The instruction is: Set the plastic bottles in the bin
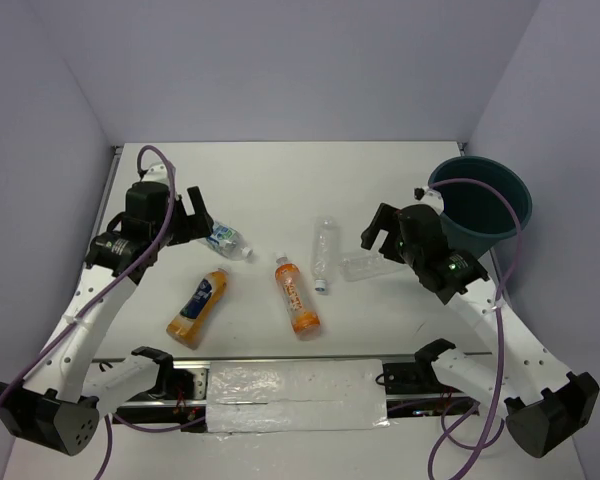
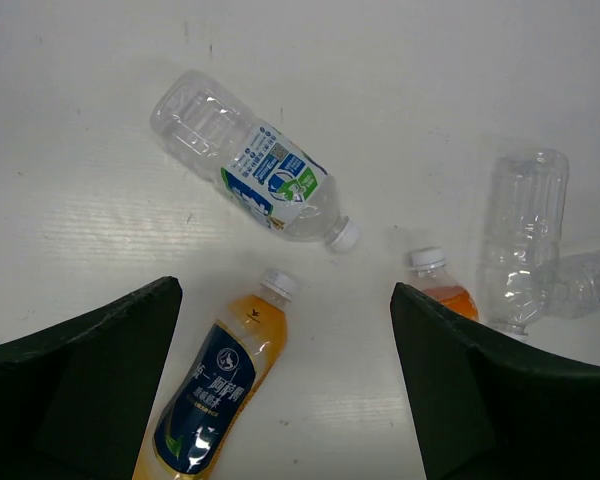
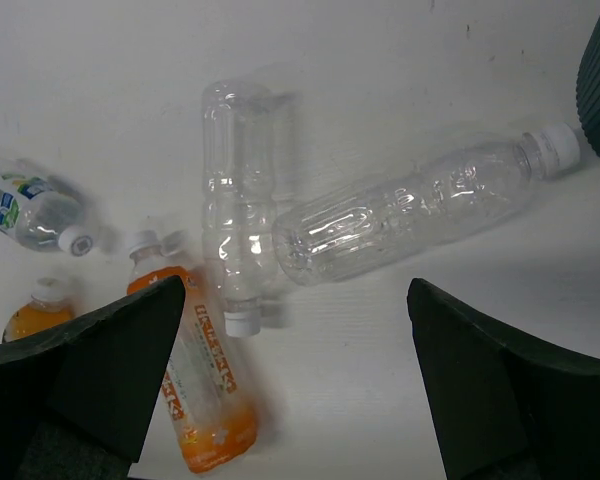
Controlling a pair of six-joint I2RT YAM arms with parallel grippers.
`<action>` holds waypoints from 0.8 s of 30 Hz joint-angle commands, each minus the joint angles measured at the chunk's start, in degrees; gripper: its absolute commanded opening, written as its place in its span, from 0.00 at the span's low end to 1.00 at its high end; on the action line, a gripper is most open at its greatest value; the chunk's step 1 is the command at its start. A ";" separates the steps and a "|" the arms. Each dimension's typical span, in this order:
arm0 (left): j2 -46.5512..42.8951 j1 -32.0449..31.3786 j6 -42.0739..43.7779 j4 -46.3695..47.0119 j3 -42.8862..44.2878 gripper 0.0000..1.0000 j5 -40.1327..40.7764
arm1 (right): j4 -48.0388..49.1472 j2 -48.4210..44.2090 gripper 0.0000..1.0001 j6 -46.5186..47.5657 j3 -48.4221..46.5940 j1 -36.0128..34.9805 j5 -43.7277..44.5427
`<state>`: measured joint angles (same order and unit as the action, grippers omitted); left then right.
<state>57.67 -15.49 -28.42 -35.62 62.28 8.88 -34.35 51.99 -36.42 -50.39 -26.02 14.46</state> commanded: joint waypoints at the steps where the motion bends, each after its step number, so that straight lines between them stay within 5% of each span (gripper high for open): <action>1: 0.34 0.02 1.36 1.86 1.70 0.99 0.52 | 1.04 -1.18 1.00 -1.28 -1.64 -0.44 2.06; 11: 2.27 0.02 1.09 2.31 3.72 0.99 -0.71 | 0.77 -8.47 1.00 -12.78 4.24 -0.52 3.03; 17: 2.53 0.02 0.74 2.30 4.25 0.99 -2.20 | 5.07 -15.15 1.00 -33.14 17.30 -0.61 2.42; 24: 2.97 0.02 0.65 2.39 3.73 0.99 -3.08 | 15.62 -14.99 1.00 -45.13 27.97 -0.70 1.71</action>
<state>60.38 -15.49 -28.49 -35.11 64.47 6.90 -26.59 36.03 -73.01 -23.55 -26.13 15.57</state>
